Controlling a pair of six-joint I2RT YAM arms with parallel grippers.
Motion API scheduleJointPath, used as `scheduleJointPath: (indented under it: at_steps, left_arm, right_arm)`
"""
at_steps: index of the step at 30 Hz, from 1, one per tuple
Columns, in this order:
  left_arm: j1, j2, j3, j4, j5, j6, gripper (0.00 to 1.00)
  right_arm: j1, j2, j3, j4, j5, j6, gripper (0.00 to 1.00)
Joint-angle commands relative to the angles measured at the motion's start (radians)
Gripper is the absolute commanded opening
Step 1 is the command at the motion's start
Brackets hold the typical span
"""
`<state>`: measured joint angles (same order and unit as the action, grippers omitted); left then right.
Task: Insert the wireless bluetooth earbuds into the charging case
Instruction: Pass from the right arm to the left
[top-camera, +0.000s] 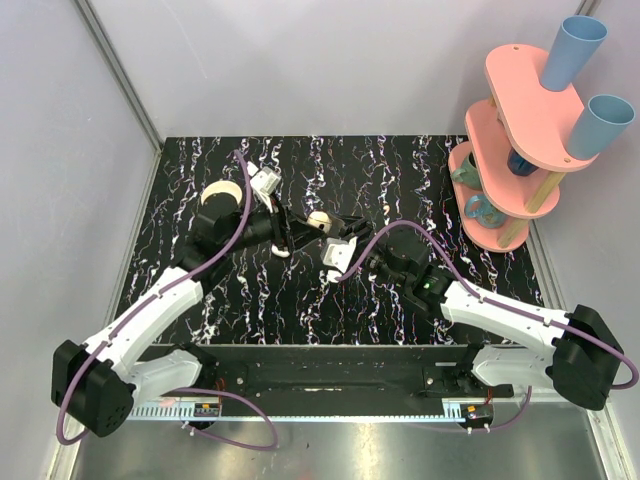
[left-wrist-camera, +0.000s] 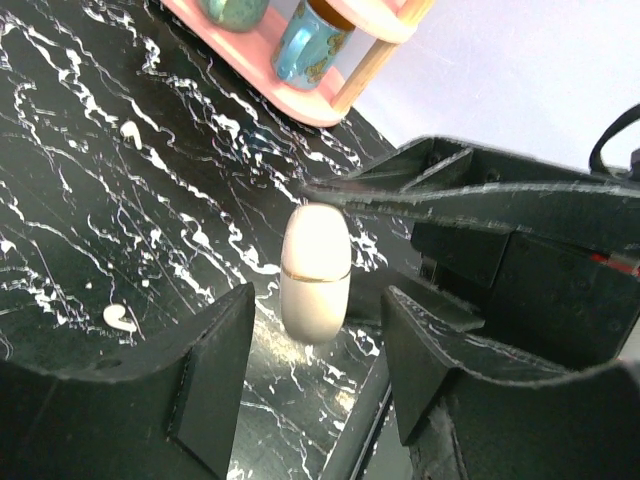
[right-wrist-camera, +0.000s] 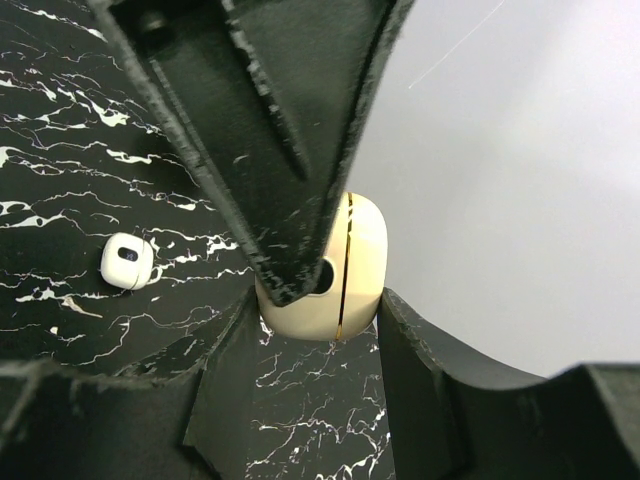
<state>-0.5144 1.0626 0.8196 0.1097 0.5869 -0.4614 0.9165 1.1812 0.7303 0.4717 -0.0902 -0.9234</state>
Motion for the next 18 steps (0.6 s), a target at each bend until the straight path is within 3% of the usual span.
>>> scheduleJointPath:
  at_steps: [1,10,18]
  left_arm:
    - [-0.004,0.013,0.095,-0.051,-0.006,0.024,0.57]
    - [-0.006,0.039,0.164,-0.206,-0.019,0.078,0.57]
    - [-0.012,0.037,0.174,-0.229,-0.050,0.096,0.57]
  right_arm:
    - [0.013,0.000,0.012,0.027,0.001,-0.017,0.18]
    - [0.016,0.003,0.014,0.025,0.003,-0.023,0.18]
    - [0.021,0.009,0.017,0.027,0.006,-0.029,0.18]
